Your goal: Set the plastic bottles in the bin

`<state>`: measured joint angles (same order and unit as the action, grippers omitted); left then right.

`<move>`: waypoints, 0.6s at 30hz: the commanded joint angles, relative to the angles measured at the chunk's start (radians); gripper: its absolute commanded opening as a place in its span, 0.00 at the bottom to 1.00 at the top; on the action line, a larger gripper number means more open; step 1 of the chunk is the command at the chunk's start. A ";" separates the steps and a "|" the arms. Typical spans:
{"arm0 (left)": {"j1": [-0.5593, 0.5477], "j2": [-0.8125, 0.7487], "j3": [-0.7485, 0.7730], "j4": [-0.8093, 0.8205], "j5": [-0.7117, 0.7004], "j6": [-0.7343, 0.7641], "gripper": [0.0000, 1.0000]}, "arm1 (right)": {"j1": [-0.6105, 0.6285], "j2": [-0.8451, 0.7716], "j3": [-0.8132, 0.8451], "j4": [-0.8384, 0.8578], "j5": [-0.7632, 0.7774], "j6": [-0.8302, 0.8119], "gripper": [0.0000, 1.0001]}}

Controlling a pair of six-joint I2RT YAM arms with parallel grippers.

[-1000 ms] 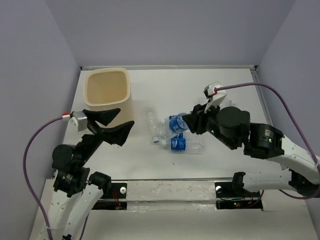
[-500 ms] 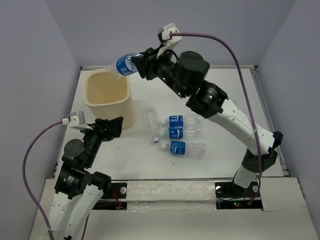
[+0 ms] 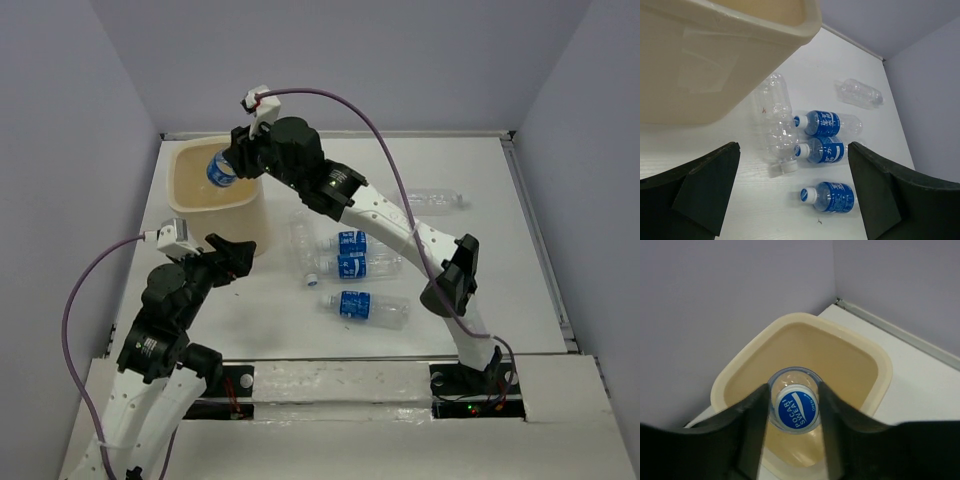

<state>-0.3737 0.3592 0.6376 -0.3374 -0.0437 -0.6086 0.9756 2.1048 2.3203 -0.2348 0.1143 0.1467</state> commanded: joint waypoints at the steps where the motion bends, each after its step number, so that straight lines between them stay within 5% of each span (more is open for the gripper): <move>1: -0.004 0.037 -0.007 0.038 0.062 0.032 0.99 | 0.000 -0.014 0.079 0.066 0.004 0.011 0.66; 3: -0.004 0.052 -0.015 0.050 0.090 0.036 0.99 | 0.000 -0.046 0.047 0.066 0.033 -0.015 0.79; 8: -0.004 0.107 -0.022 0.081 0.149 0.055 0.99 | -0.096 -0.366 -0.335 0.080 0.038 0.013 0.78; 14: -0.019 0.191 -0.068 0.185 0.225 0.038 0.99 | -0.437 -0.675 -0.856 0.083 0.013 0.172 0.72; 17: -0.065 0.247 -0.081 0.230 0.206 0.012 0.99 | -0.648 -0.776 -1.090 0.084 0.015 0.289 0.76; 18: -0.083 0.273 -0.081 0.235 0.174 0.007 0.99 | -0.696 -0.795 -1.136 0.088 0.009 0.336 0.84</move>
<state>-0.4076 0.5716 0.5732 -0.2081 0.1291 -0.5831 0.4236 1.3399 1.3815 -0.1413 0.1307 0.3119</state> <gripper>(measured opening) 0.989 0.746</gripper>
